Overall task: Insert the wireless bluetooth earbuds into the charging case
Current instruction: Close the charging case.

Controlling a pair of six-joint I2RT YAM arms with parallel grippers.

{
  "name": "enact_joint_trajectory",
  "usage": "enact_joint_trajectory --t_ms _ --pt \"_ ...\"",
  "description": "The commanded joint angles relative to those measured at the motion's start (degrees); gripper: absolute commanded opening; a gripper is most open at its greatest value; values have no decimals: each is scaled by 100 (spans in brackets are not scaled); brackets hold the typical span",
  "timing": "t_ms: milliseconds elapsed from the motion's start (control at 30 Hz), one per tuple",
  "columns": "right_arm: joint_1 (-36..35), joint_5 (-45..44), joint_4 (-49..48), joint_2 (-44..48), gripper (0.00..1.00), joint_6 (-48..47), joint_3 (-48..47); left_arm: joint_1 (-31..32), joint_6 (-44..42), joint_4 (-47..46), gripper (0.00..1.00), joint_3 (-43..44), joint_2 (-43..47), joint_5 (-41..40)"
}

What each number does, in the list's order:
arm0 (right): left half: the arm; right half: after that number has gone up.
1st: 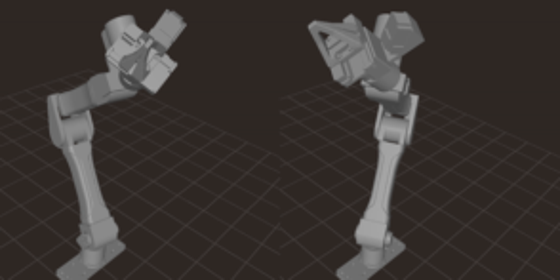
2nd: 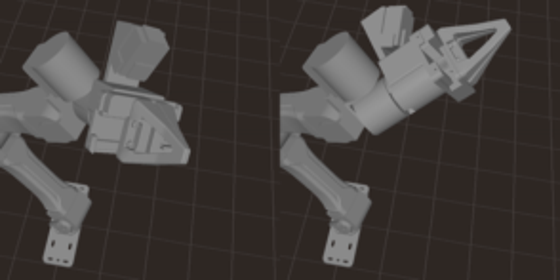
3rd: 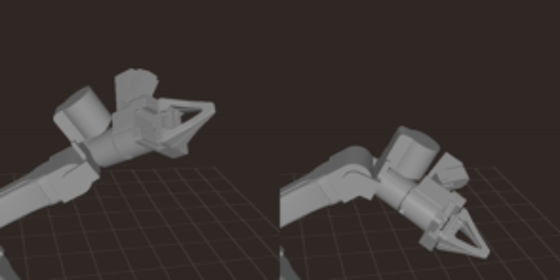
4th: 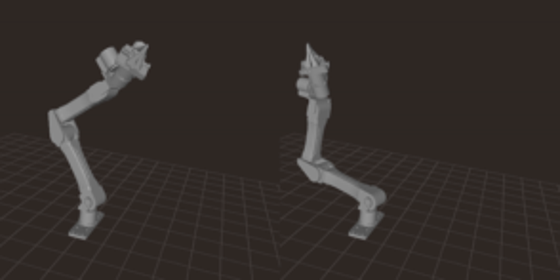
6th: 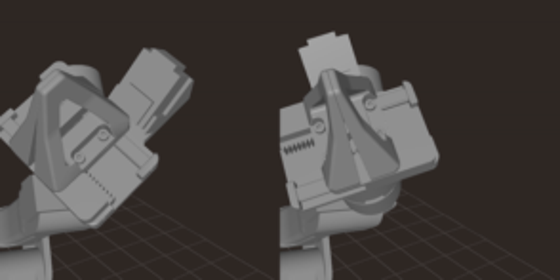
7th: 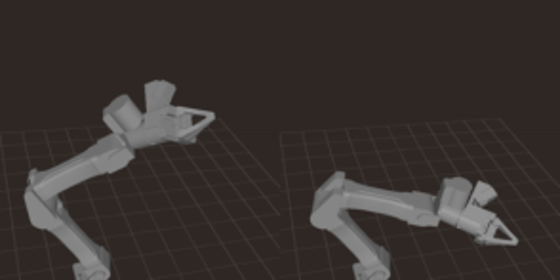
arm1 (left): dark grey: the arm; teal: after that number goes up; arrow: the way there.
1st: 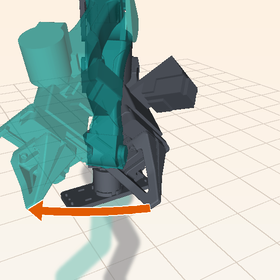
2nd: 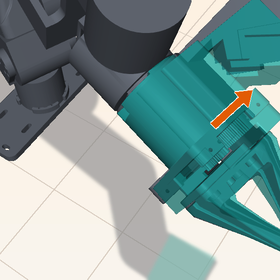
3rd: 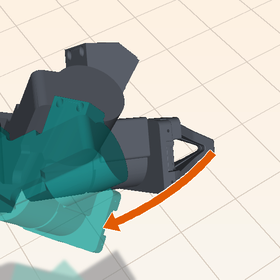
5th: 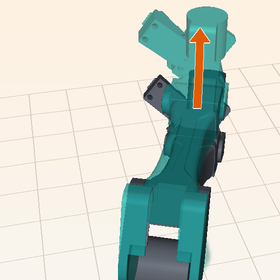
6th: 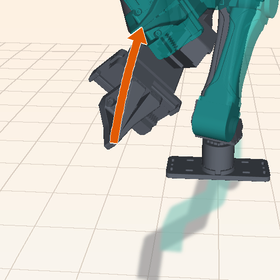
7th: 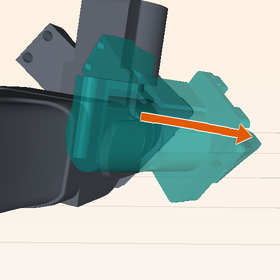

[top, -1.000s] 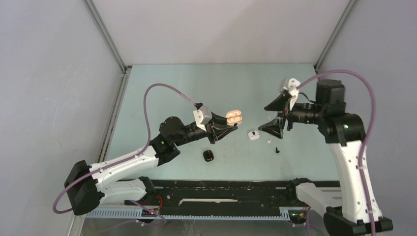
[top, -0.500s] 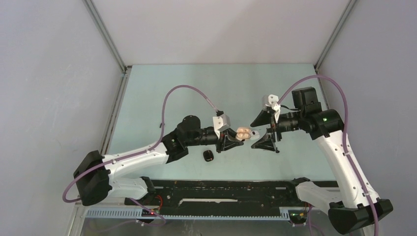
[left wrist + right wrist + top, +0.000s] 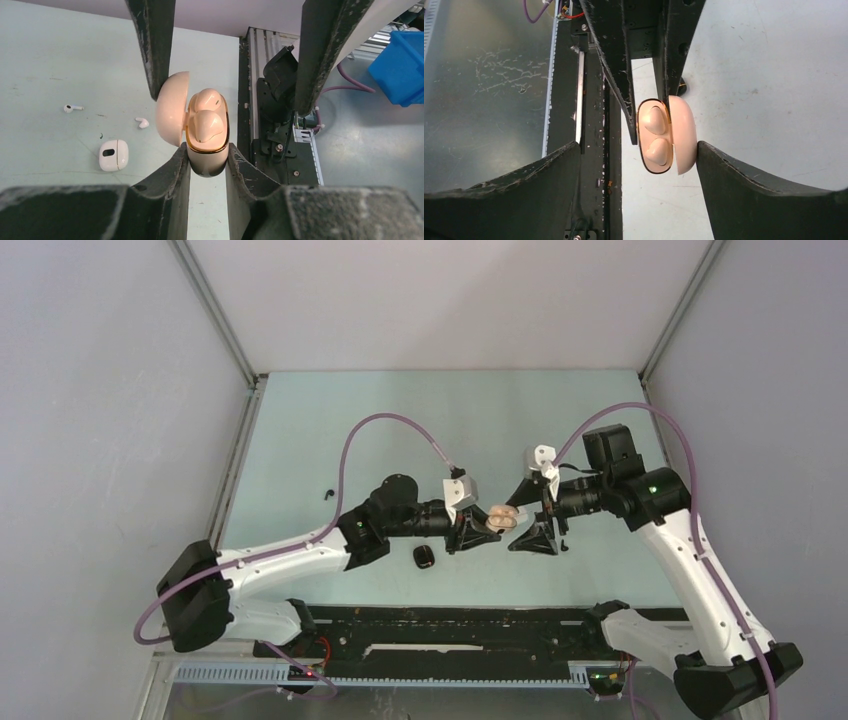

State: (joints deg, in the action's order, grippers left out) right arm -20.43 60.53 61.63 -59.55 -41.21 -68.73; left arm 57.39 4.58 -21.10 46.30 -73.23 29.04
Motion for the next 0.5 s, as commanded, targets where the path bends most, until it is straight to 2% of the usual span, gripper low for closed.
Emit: enact_joint_trajectory --t_ms 0,267,467 --pt "-119 141 214 332 85 -11 0 1 63 -194 1 361 -93 -424" --pt "307 -185 468 814 83 101 1 -8 222 -92 1 446 -357 -603" --pt "1067 -383 -378 1180 83 982 525 -215 805 669 1 796 -685 -1609"
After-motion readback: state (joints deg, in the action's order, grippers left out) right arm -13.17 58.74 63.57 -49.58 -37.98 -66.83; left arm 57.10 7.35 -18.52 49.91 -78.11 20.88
